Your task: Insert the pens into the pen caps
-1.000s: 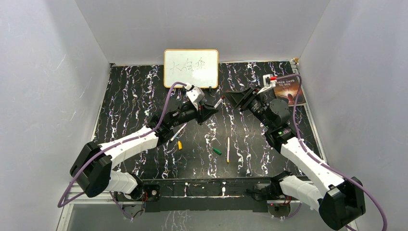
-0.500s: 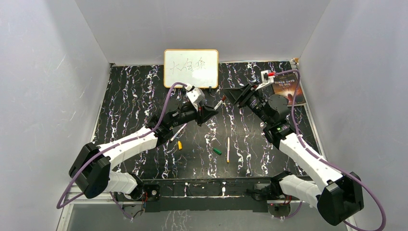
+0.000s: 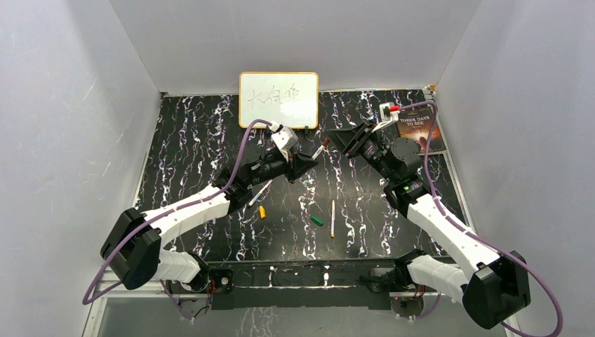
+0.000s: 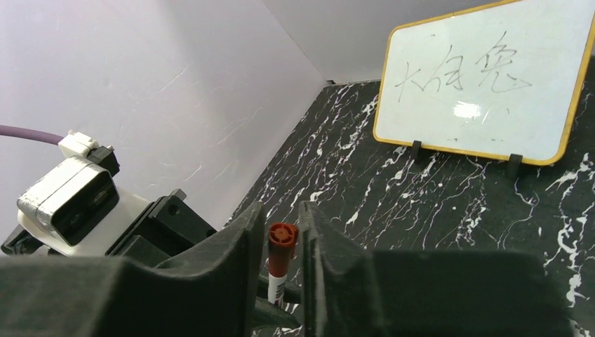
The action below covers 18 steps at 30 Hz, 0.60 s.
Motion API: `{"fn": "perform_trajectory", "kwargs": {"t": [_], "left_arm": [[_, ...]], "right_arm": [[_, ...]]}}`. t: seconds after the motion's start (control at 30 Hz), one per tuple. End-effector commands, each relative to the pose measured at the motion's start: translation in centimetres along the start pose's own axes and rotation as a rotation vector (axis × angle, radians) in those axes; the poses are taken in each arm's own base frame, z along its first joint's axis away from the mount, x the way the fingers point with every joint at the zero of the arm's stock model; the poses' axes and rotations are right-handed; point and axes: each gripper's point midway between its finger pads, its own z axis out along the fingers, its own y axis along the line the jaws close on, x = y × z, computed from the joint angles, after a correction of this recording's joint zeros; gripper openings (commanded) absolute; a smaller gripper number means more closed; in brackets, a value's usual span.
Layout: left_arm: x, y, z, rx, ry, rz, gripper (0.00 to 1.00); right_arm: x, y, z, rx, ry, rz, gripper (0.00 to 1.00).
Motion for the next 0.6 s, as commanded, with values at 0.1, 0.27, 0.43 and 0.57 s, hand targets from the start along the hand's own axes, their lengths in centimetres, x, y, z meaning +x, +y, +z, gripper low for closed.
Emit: {"fn": "perform_trajectory", "kwargs": {"t": [0.1, 0.27, 0.43, 0.57], "left_arm": [[-4.9, -0.8, 0.0, 0.015, -0.118, 0.034, 0.0], [-5.7, -0.7, 0.4, 0.008, -0.115, 0.022, 0.0], [-6.9, -1.0, 1.5, 0.045, -0.104, 0.046, 0.0], [-8.6, -0.1, 2.0, -0.005, -0.138, 0.055, 0.0]], "right_arm": [[-0.7, 0.8, 0.2, -0.019, -0.004, -0.031, 0.0], [0.7, 0.2, 0.3, -0.004, 0.069, -0.037, 0.0], [2.9, 0.1, 0.2, -0.024, 0.169, -0.021, 0.0], [4.0, 0.0, -0.1, -0.022, 0.201, -0.013, 0.0]]}}
